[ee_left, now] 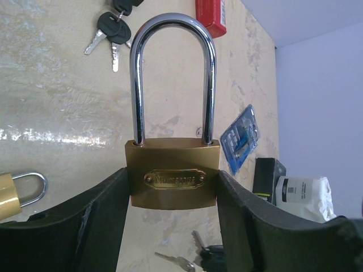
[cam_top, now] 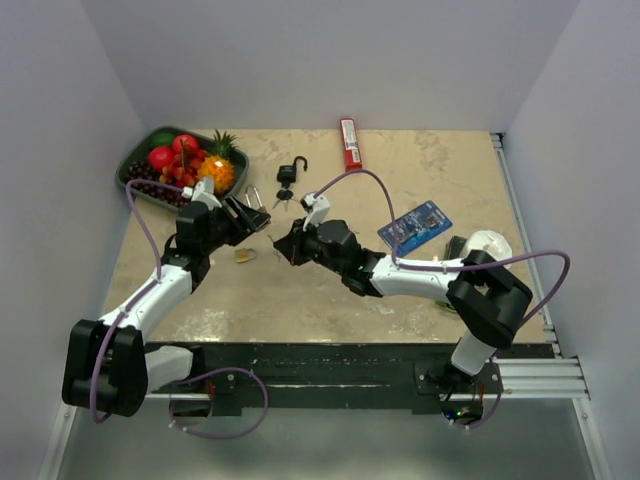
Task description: Unlock with the key
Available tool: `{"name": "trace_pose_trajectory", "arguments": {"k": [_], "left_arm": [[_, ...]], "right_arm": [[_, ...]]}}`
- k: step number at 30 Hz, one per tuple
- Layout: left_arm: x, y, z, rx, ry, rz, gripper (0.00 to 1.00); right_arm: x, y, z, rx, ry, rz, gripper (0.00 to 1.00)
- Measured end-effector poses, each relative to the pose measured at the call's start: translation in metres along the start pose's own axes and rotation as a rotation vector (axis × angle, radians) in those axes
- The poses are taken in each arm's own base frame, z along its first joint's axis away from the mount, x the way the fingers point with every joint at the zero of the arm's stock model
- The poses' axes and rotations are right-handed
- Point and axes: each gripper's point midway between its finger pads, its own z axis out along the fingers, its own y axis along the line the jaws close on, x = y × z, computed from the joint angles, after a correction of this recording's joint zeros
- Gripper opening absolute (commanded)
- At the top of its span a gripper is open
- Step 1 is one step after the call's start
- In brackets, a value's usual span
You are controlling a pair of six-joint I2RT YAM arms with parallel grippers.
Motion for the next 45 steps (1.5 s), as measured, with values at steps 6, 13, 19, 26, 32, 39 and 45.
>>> {"name": "trace_pose_trajectory", "arguments": {"k": [6, 13, 19, 26, 32, 39, 45], "left_arm": [[-0.002, -0.010, 0.000, 0.042, -0.001, -0.012, 0.00], [0.000, -0.014, 0.000, 0.065, 0.011, -0.025, 0.00], [0.005, -0.013, 0.002, 0.068, 0.036, -0.032, 0.00], [0.008, -0.012, 0.004, 0.082, 0.040, -0.043, 0.00], [0.008, -0.011, 0.004, 0.084, 0.037, -0.051, 0.00], [0.006, -0.013, 0.004, 0.092, 0.029, -0.048, 0.00], [0.006, -0.014, 0.004, 0.097, 0.026, -0.046, 0.00]], "right_arm": [[0.005, -0.007, 0.009, 0.019, -0.006, 0.000, 0.00], [-0.003, -0.006, 0.010, 0.020, -0.038, -0.002, 0.00], [-0.005, -0.007, 0.016, 0.031, -0.054, -0.010, 0.00], [-0.004, -0.010, 0.020, 0.040, -0.060, -0.026, 0.00], [-0.004, -0.012, 0.021, 0.055, -0.067, -0.030, 0.00], [-0.006, -0.014, 0.021, 0.073, -0.085, -0.030, 0.00], [-0.007, -0.016, 0.020, 0.081, -0.100, -0.031, 0.00]]}}
